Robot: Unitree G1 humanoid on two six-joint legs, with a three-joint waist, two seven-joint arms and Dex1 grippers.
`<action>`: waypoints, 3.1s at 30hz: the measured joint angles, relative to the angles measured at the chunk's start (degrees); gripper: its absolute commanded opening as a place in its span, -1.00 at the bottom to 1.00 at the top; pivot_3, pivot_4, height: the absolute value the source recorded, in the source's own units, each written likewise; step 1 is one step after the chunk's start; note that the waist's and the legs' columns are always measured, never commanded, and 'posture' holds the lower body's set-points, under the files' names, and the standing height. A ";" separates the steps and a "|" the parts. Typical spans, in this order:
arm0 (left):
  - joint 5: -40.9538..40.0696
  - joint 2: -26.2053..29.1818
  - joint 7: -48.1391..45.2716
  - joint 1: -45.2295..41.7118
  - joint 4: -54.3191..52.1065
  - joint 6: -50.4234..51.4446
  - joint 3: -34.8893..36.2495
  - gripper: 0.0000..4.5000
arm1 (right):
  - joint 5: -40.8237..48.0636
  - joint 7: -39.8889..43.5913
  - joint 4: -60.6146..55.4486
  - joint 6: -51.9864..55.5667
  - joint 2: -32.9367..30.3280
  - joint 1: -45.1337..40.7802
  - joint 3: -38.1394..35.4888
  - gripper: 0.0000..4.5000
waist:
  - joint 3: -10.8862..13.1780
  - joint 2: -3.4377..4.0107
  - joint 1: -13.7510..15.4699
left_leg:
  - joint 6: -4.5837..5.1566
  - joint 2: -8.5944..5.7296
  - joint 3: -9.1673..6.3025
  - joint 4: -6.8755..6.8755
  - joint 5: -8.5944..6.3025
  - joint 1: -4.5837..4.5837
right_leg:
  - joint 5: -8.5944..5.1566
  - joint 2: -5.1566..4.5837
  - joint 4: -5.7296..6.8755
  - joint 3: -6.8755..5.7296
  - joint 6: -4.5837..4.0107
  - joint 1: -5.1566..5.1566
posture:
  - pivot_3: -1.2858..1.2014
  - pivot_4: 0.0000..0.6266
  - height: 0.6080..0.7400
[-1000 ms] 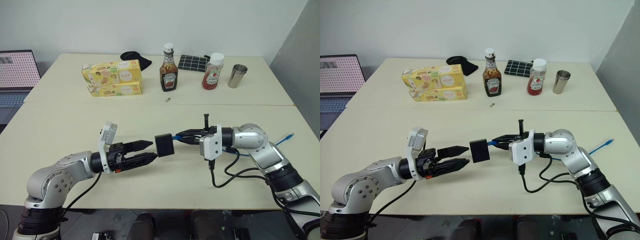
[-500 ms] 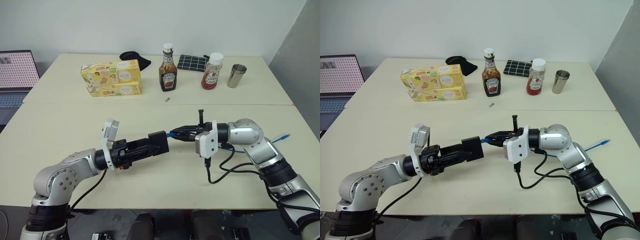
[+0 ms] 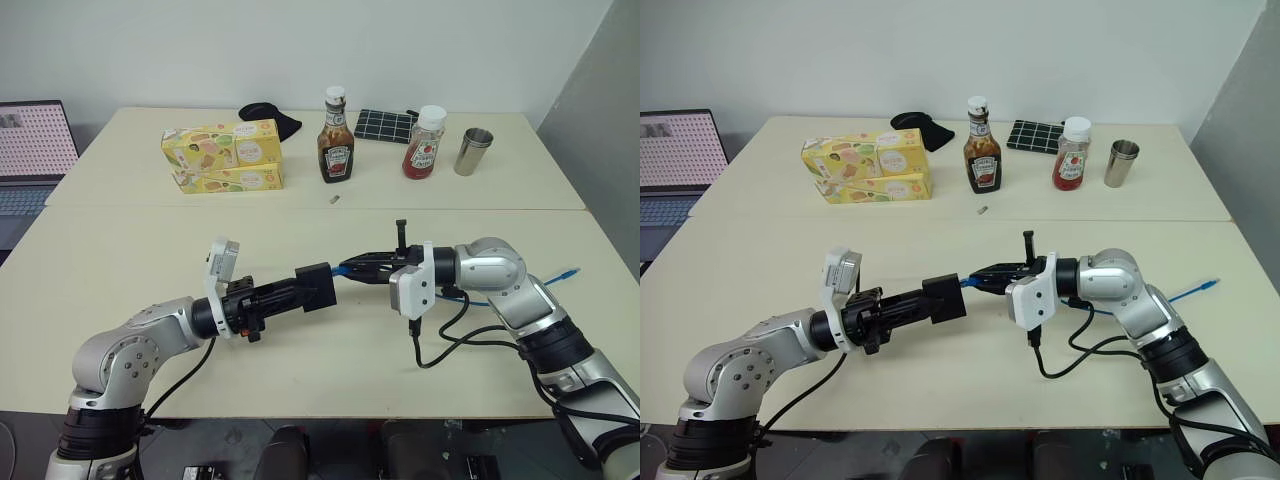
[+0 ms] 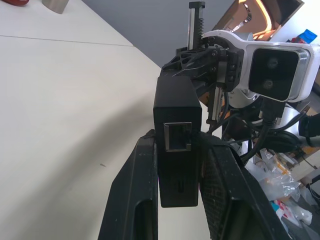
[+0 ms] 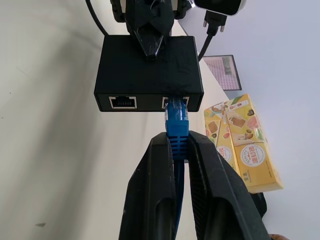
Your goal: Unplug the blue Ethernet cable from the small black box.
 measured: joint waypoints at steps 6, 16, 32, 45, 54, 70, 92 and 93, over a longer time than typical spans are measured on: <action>0.34 0.00 0.01 -0.13 0.23 -0.17 -0.08 -0.66 | 0.72 2.03 -0.35 -0.23 -0.70 -0.06 0.20 0.02 | 0.00 0.00 0.00 | 0.00 0.01 0.00 0.00 0.00 -0.01 | 0.00 0.00 0.00 0.00 0.00 0.00 | 0.03 -0.52 1.00; 8.97 4.02 -9.94 -1.75 2.85 -7.83 -6.05 -0.66 | 26.15 9.70 -19.46 41.13 -8.60 4.70 -2.49 0.02 | 0.02 0.04 0.15 | 0.00 0.03 -0.35 0.00 0.00 -0.07 | 0.00 -0.07 -0.02 -0.04 -0.01 0.00 | 0.03 -0.52 1.00; 14.55 3.21 -21.49 -2.88 8.98 -20.32 -7.72 -0.66 | 46.69 -9.75 -26.53 81.81 1.64 8.37 -8.50 0.02 | 0.02 0.04 0.01 | 0.03 -0.05 -0.24 -0.02 -0.01 -0.15 | -0.03 0.04 -0.05 -0.16 -0.04 -0.04 | 0.03 -0.52 1.00; 14.92 2.94 -22.39 -2.32 9.28 -21.69 -7.43 -0.66 | 47.98 -9.10 -25.86 85.07 3.34 7.96 -9.59 -0.28 | 0.03 0.04 -0.01 | 0.03 -0.05 -0.24 -0.03 -0.01 -0.16 | -0.03 0.07 -0.06 -0.16 -0.04 -0.06 | 0.03 -0.52 1.00; 15.16 2.86 -22.56 -1.62 9.57 -21.83 -7.35 -0.66 | 46.69 -6.59 -25.85 84.33 2.46 7.63 -9.35 -1.00 | 0.03 0.04 -0.02 | 0.03 -0.06 -0.24 -0.03 -0.02 -0.15 | -0.03 0.08 -0.06 -0.17 -0.04 -0.05 | 0.03 -0.52 1.00; 15.47 2.77 -23.72 -1.03 9.80 -22.81 -7.32 -0.66 | 45.88 -2.36 -23.26 84.21 2.13 6.01 -9.32 -0.48 | 0.03 0.04 -0.02 | 0.03 -0.06 -0.24 -0.04 -0.02 -0.15 | -0.03 0.08 -0.08 -0.17 -0.04 -0.05 | 0.03 -0.52 1.00; 15.89 1.58 -23.41 -0.57 10.31 -22.86 -7.34 -0.66 | 48.95 -7.56 -24.40 89.05 4.71 8.41 -10.92 -0.24 | 0.03 0.05 -0.02 | 0.03 -0.06 -0.24 -0.04 -0.02 -0.16 | -0.03 0.08 -0.09 -0.17 -0.04 -0.06 | 0.03 -0.52 1.00; 15.89 1.54 -23.35 -0.57 10.31 -22.84 -7.34 -0.66 | 48.94 -7.63 -24.40 89.05 4.71 8.41 -10.92 -0.24 | 0.03 0.05 -0.02 | 0.03 -0.06 -0.24 -0.04 -0.02 -0.16 | -0.03 0.08 -0.08 -0.17 -0.04 -0.06 | 0.03 -0.52 1.00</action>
